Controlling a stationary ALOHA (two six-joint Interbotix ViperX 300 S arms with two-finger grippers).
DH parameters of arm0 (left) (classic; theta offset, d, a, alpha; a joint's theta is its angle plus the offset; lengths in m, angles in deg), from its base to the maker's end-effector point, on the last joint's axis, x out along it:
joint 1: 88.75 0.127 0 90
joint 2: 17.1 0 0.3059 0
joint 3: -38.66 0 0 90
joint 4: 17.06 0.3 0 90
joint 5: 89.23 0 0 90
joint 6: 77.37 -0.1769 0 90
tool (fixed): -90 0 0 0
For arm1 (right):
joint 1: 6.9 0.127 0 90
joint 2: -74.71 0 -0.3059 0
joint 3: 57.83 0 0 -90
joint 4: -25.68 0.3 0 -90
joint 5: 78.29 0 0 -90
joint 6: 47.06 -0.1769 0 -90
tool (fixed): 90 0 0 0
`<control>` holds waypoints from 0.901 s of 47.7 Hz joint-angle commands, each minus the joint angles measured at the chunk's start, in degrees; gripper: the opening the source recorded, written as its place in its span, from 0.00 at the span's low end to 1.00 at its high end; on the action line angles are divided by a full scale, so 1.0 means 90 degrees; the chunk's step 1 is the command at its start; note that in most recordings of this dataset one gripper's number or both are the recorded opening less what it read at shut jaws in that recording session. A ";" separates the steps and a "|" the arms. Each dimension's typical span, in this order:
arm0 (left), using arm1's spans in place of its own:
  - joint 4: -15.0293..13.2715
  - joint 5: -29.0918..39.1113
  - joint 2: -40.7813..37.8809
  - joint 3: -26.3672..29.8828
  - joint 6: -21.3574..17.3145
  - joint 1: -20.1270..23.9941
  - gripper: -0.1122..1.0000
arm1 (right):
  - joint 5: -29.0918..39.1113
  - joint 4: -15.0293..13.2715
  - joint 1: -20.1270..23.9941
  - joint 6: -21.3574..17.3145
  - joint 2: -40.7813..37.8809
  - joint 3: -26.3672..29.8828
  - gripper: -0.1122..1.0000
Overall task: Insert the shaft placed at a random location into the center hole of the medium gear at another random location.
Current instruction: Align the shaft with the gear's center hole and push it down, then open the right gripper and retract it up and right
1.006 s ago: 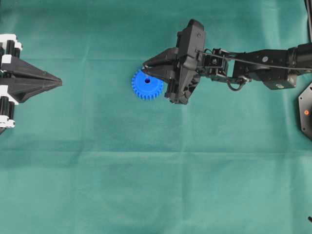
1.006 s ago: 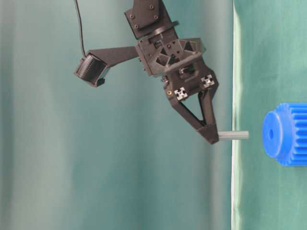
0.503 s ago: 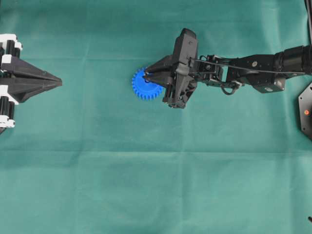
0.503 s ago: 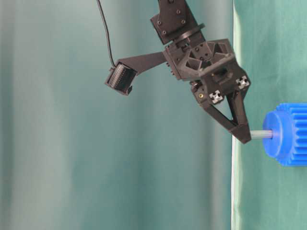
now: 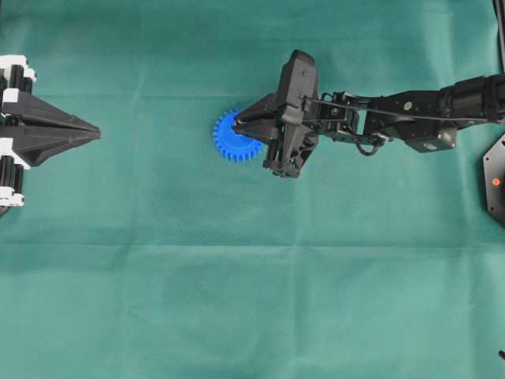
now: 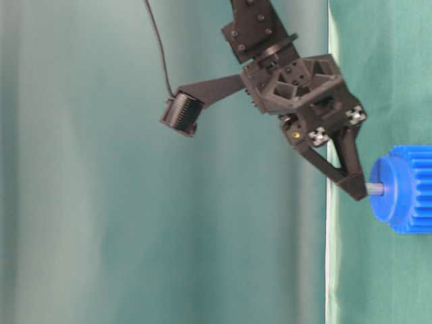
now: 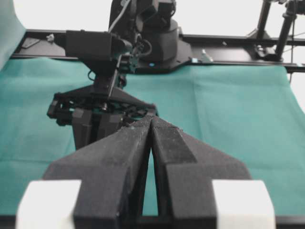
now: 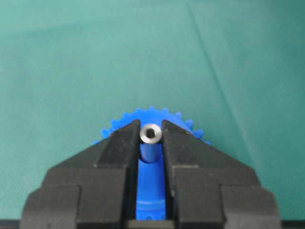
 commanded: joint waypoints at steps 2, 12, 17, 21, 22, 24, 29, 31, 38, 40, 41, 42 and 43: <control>0.0010 -0.0029 -0.0039 0.0098 0.0010 0.0010 0.10 | -0.0098 0.0020 -0.0010 0.0010 0.0010 0.0186 0.22; 0.0010 -0.0010 -0.0039 0.0107 0.0010 0.0010 0.10 | -0.0098 0.0020 -0.0020 0.0000 -0.0176 0.0273 0.22; 0.0010 0.0010 -0.0039 0.0107 0.0010 0.0010 0.10 | -0.0088 0.0020 -0.0010 0.0000 -0.0166 0.0264 0.22; 0.0010 0.0010 -0.0039 0.0107 0.0010 0.0010 0.10 | -0.0078 0.0020 -0.0020 0.0010 -0.0166 0.0264 0.22; 0.0010 0.0010 -0.0039 0.0107 0.0010 0.0010 0.10 | -0.0068 0.0020 -0.0010 0.0010 -0.0166 0.0264 0.22; 0.0010 0.0010 -0.0039 0.0107 0.0010 0.0010 0.10 | -0.0068 0.0020 -0.0010 0.0010 -0.0166 0.0264 0.22; 0.0010 0.0020 -0.0029 0.0107 0.0000 0.0010 0.10 | -0.0059 0.0010 -0.0020 0.0010 -0.0166 0.0264 0.23; 0.0010 0.0010 -0.0039 0.0107 0.0000 0.0010 0.10 | -0.0059 0.0010 -0.0020 0.0010 -0.0166 0.0264 0.23; 0.0010 0.0010 -0.0039 0.0107 0.0000 0.0020 0.10 | -0.0059 0.0010 -0.0020 0.0020 -0.0166 0.0264 0.35; 0.0010 0.0010 -0.0039 0.0098 0.0010 0.0010 0.10 | -0.0078 0.0010 -0.0020 0.0020 -0.0166 0.0264 0.47; 0.0010 0.0020 -0.0039 0.0107 0.0000 0.0010 0.10 | -0.0088 0.0010 -0.0020 0.0020 -0.0156 0.0264 0.53; 0.0010 0.0010 -0.0039 0.0107 0.0010 0.0010 0.10 | -0.0098 0.0010 -0.0020 0.0020 -0.0146 0.0264 0.59; 0.0010 0.0010 -0.0039 0.0098 0.0010 0.0010 0.10 | -0.0088 0.0010 -0.0020 0.0020 -0.0146 0.0264 0.64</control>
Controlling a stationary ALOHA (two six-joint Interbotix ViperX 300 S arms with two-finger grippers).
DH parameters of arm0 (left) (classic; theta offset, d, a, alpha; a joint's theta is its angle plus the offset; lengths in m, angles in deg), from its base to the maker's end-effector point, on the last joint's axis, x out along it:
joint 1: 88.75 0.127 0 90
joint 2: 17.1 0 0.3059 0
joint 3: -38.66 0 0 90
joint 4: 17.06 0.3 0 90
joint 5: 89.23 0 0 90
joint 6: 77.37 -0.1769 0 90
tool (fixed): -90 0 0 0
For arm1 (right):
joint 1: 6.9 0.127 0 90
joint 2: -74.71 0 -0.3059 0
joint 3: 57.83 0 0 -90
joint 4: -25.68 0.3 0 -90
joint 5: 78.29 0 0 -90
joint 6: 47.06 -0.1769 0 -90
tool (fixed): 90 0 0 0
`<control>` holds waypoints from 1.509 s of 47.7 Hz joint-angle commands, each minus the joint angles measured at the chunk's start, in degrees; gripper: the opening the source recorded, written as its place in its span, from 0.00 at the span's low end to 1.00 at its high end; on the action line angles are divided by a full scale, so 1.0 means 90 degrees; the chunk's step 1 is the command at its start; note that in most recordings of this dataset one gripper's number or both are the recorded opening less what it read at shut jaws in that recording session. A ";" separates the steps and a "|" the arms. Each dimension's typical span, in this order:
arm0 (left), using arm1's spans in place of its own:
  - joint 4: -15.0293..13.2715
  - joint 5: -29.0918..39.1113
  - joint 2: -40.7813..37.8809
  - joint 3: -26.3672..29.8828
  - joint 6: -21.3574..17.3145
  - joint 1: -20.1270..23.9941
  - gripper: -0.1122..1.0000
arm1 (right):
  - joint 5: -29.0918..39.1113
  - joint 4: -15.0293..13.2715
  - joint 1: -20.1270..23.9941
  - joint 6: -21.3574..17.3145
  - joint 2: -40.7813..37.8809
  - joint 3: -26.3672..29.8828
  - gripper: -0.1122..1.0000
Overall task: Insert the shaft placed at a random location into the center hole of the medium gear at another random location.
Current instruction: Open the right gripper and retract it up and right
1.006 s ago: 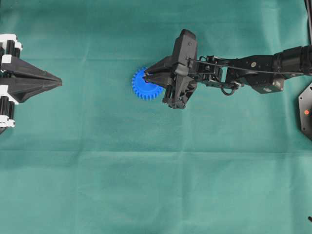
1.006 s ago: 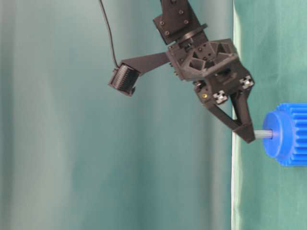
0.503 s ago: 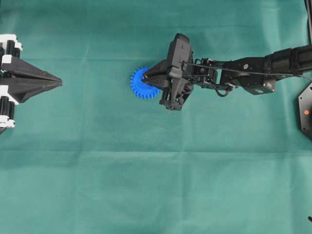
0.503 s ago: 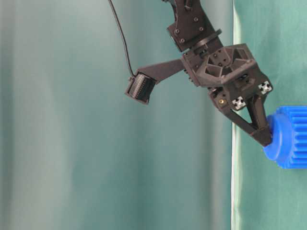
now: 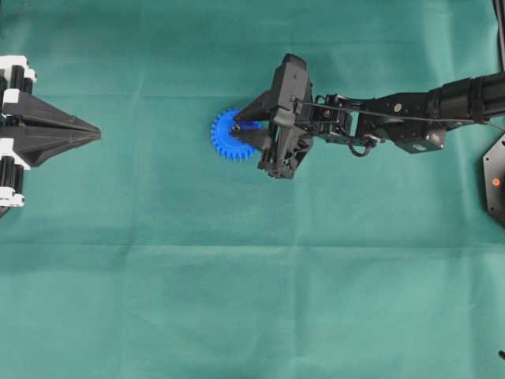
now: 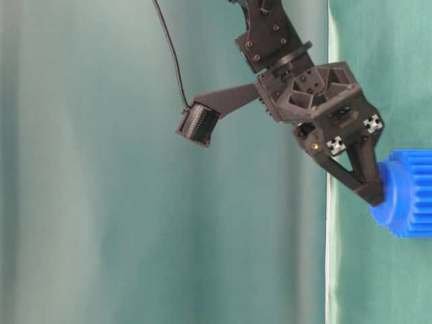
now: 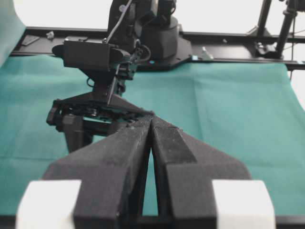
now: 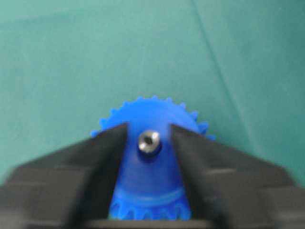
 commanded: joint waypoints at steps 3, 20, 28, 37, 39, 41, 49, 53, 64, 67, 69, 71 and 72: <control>0.0020 -0.0029 -0.0039 0.0107 0.0010 0.0010 0.10 | -0.0078 0.0020 -0.0020 0.0049 0.0166 0.0117 0.80; 0.0010 -0.0029 -0.0029 0.0107 0.0000 0.0010 0.10 | 0.0205 -0.0020 -0.0049 0.0127 0.1016 -0.0020 0.84; 0.0010 -0.0029 -0.0029 0.0107 0.0010 0.0010 0.10 | 0.0303 -0.0059 -0.0049 0.0127 0.1299 -0.0127 0.84; 0.0010 -0.0029 -0.0029 0.0107 0.0000 0.0010 0.10 | 0.0322 -0.0059 -0.0059 0.0098 0.1533 -0.0361 0.84; 0.0010 -0.0029 -0.0020 0.0107 0.0010 0.0010 0.10 | 0.0322 -0.0059 -0.0049 0.0098 0.1602 -0.0430 0.84; 0.0010 -0.0029 -0.0029 0.0107 0.0010 0.0010 0.10 | 0.0322 -0.0059 -0.0049 0.0098 0.1689 -0.0508 0.84; 0.0020 -0.0020 -0.0029 0.0107 0.0010 0.0010 0.10 | 0.0332 -0.0059 -0.0049 0.0098 0.2100 -0.0869 0.84; 0.0010 -0.0020 -0.0029 0.0107 0.0010 0.0010 0.10 | 0.0332 -0.0059 -0.0059 0.0098 0.2305 -0.1074 0.84; 0.0010 -0.0020 -0.0039 0.0107 0.0010 0.0010 0.10 | 0.0479 -0.0049 -0.0049 0.0088 0.2803 -0.1533 0.84; 0.0010 -0.0020 -0.0039 0.0107 0.0010 0.0010 0.10 | 0.0537 -0.0049 -0.0049 0.0078 0.2881 -0.1611 0.84; 0.0020 -0.0020 -0.0039 0.0107 0.0010 0.0010 0.10 | 0.0586 -0.0049 -0.0049 0.0078 0.2930 -0.1650 0.84; 0.0010 -0.0020 -0.0029 0.0107 0.0010 0.0010 0.10 | 0.0645 -0.0039 -0.0059 0.0078 0.2959 -0.1689 0.84; 0.0010 -0.0020 -0.0029 0.0107 0.0010 0.0010 0.10 | 0.0674 -0.0039 -0.0049 0.0078 0.2979 -0.1709 0.84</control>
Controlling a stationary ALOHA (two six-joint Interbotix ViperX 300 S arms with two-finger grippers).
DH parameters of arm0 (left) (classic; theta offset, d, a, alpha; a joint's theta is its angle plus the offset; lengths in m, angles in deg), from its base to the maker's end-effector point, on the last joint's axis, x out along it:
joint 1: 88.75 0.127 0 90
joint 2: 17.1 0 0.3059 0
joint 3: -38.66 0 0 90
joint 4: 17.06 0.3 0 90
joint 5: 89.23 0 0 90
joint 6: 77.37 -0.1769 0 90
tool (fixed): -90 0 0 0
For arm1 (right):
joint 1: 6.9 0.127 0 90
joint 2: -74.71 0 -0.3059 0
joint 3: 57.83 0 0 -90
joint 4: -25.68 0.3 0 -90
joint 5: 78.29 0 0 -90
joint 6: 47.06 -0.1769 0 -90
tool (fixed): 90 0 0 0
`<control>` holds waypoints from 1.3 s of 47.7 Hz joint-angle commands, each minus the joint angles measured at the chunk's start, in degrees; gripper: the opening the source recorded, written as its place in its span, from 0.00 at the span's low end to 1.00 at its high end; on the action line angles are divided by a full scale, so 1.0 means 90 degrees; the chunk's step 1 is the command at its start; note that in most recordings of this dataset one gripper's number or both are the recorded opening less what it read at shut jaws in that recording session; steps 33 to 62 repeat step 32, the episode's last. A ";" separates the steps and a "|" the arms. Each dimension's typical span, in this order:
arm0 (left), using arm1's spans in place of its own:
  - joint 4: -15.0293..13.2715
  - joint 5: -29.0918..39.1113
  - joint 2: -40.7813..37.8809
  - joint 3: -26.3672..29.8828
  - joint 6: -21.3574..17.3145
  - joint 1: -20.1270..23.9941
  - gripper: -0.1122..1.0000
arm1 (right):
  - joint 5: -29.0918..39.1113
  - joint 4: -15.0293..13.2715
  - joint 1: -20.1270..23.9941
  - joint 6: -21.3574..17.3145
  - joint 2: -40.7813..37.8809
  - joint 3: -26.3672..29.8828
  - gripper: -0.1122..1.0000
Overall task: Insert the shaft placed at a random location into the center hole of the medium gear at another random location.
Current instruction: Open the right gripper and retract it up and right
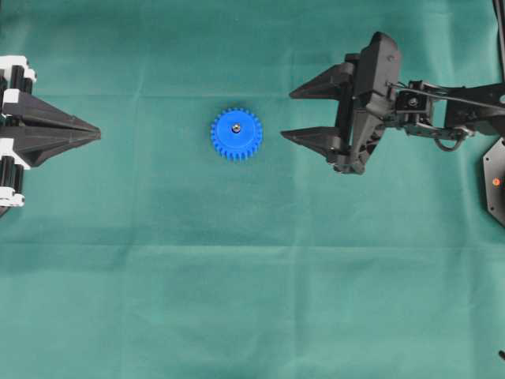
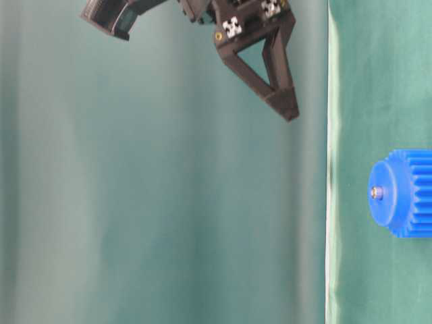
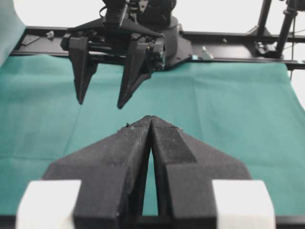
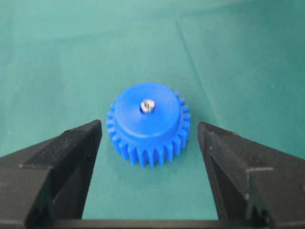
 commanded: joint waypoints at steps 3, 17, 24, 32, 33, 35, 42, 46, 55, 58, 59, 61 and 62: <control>0.0020 -0.0039 -0.0029 0.0107 0.0010 0.0010 0.10 | 0.0117 0.0000 0.0010 0.0059 0.0205 -0.0020 0.84; 0.0010 -0.0029 -0.0029 0.0098 0.0010 0.0010 0.10 | 0.0156 0.0000 0.0010 0.0059 0.0234 -0.0020 0.84; 0.0020 -0.0029 -0.0029 0.0107 -0.0010 0.0010 0.10 | 0.0137 0.0000 0.0010 0.0059 0.0234 -0.0010 0.84; 0.0010 -0.0039 -0.0029 0.0107 0.0000 0.0010 0.10 | 0.0127 -0.0010 0.0010 0.0068 0.0234 0.0000 0.84; 0.0010 -0.0039 -0.0029 0.0107 0.0000 0.0010 0.10 | 0.0127 -0.0010 0.0010 0.0068 0.0234 0.0000 0.84; 0.0010 -0.0039 -0.0029 0.0107 0.0000 0.0010 0.10 | 0.0127 -0.0010 0.0010 0.0068 0.0234 0.0000 0.84; 0.0010 -0.0039 -0.0029 0.0107 0.0000 0.0010 0.10 | 0.0127 -0.0010 0.0010 0.0068 0.0234 0.0000 0.84; 0.0010 -0.0039 -0.0029 0.0107 0.0000 0.0010 0.10 | 0.0127 -0.0010 0.0010 0.0068 0.0234 0.0000 0.84; 0.0010 -0.0039 -0.0029 0.0107 0.0000 0.0010 0.10 | 0.0127 -0.0010 0.0010 0.0068 0.0234 0.0000 0.84; 0.0010 -0.0039 -0.0029 0.0107 0.0000 0.0010 0.10 | 0.0127 -0.0010 0.0010 0.0068 0.0234 0.0000 0.84; 0.0010 -0.0039 -0.0029 0.0107 0.0000 0.0010 0.10 | 0.0127 -0.0010 0.0010 0.0068 0.0234 0.0000 0.84; 0.0010 -0.0039 -0.0029 0.0107 0.0000 0.0010 0.10 | 0.0127 -0.0010 0.0010 0.0068 0.0234 0.0000 0.84; 0.0010 -0.0039 -0.0029 0.0107 0.0000 0.0010 0.10 | 0.0127 -0.0010 0.0010 0.0068 0.0234 0.0000 0.84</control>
